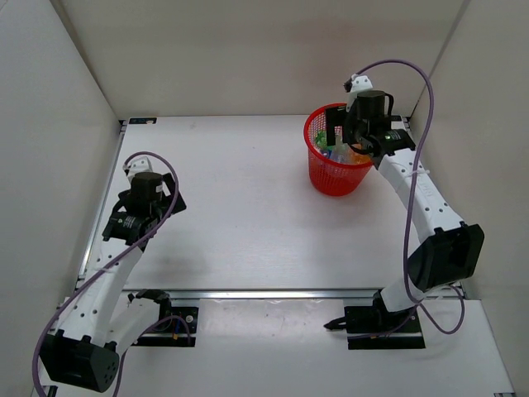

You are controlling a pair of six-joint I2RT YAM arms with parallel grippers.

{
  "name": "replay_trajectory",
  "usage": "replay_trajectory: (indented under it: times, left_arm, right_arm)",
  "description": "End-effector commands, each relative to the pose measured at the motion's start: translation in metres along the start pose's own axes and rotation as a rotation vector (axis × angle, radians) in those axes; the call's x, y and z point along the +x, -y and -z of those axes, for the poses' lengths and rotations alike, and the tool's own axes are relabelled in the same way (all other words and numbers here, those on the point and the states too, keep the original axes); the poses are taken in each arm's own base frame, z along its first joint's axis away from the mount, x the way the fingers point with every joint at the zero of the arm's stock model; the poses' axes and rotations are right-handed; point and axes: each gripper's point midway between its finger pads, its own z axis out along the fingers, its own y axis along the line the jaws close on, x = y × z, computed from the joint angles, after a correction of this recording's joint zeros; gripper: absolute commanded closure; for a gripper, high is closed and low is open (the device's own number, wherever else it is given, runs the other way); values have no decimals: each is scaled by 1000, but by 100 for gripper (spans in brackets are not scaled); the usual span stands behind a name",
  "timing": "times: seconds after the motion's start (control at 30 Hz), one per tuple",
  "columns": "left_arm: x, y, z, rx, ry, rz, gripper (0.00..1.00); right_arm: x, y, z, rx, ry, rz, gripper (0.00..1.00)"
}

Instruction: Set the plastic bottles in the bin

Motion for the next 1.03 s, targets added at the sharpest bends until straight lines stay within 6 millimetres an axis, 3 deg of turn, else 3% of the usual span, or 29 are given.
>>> replay_trajectory:
  times: [0.0, 0.07, 0.13, 0.23, 0.33, 0.47, 0.57, 0.63, 0.87, 1.0]
  left_arm:
    - [-22, -14, 5, -84, 80, -24, 1]
    - [-29, -12, 6, -77, 100, -24, 1]
    - [-29, -8, 8, -55, 101, -30, 2]
    - [-25, 5, 10, 20, 85, -32, 1]
    - [-14, 43, 22, 234, 48, -24, 1]
    - [10, 95, 38, 480, -27, -80, 2]
    - [27, 115, 43, 540, -84, -115, 1]
    - [36, 121, 45, 576, -135, -118, 1]
    - [50, 112, 47, 570, -181, -92, 1]
    - [51, 109, 49, 559, -173, -86, 2]
  right_arm:
    - [-39, 18, 42, 103, 110, -46, 0]
    - [-37, 26, 55, 140, 98, -90, 1]
    - [-14, 42, 63, 174, 14, -154, 1]
    - [20, 70, 94, 282, -95, -269, 1]
    - [69, 110, 130, 470, -226, -363, 0]
    - [138, 146, 170, 572, -349, -479, 0]
    - [165, 159, 187, 639, -380, -509, 1]
    - [178, 159, 193, 660, -395, -512, 0]
    - [204, 136, 189, 590, -378, -519, 1]
    - [203, 132, 193, 569, -325, -526, 1]
